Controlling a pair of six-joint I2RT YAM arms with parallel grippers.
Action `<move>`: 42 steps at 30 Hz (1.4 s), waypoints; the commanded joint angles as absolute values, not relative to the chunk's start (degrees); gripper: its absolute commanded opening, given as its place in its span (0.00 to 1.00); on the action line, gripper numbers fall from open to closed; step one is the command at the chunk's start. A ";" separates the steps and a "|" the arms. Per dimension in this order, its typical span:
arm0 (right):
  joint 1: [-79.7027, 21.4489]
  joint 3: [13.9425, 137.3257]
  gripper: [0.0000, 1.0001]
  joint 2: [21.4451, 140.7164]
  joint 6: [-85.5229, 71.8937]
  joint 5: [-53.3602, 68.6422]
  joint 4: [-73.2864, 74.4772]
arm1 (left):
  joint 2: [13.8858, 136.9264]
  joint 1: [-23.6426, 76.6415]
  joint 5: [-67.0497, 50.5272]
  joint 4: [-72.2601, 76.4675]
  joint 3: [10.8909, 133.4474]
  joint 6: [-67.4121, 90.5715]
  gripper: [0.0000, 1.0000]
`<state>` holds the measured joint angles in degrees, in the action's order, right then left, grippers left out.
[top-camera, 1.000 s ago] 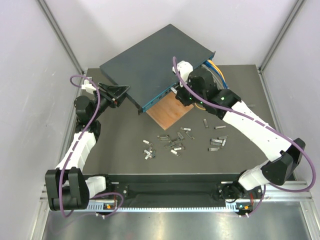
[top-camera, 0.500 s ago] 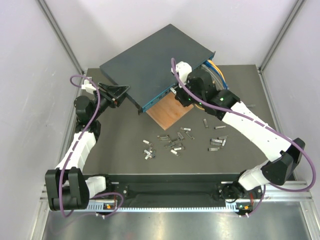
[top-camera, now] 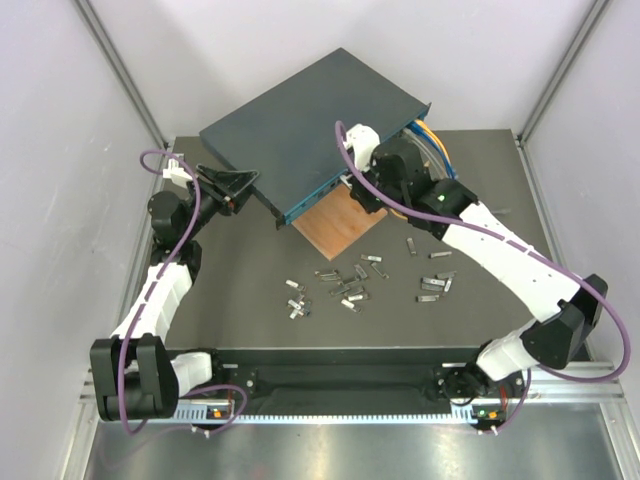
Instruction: Insert the plug into the switch port
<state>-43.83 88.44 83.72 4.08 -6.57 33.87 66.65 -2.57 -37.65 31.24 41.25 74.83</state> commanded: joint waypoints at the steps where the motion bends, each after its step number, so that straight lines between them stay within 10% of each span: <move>1: -45.35 92.02 0.00 84.90 6.41 -5.54 31.29 | 68.20 -1.23 -36.30 29.71 42.71 69.17 0.00; 42: -46.67 91.14 0.00 82.97 6.24 -11.60 22.06 | 68.82 -1.14 -36.39 29.18 42.36 68.20 0.00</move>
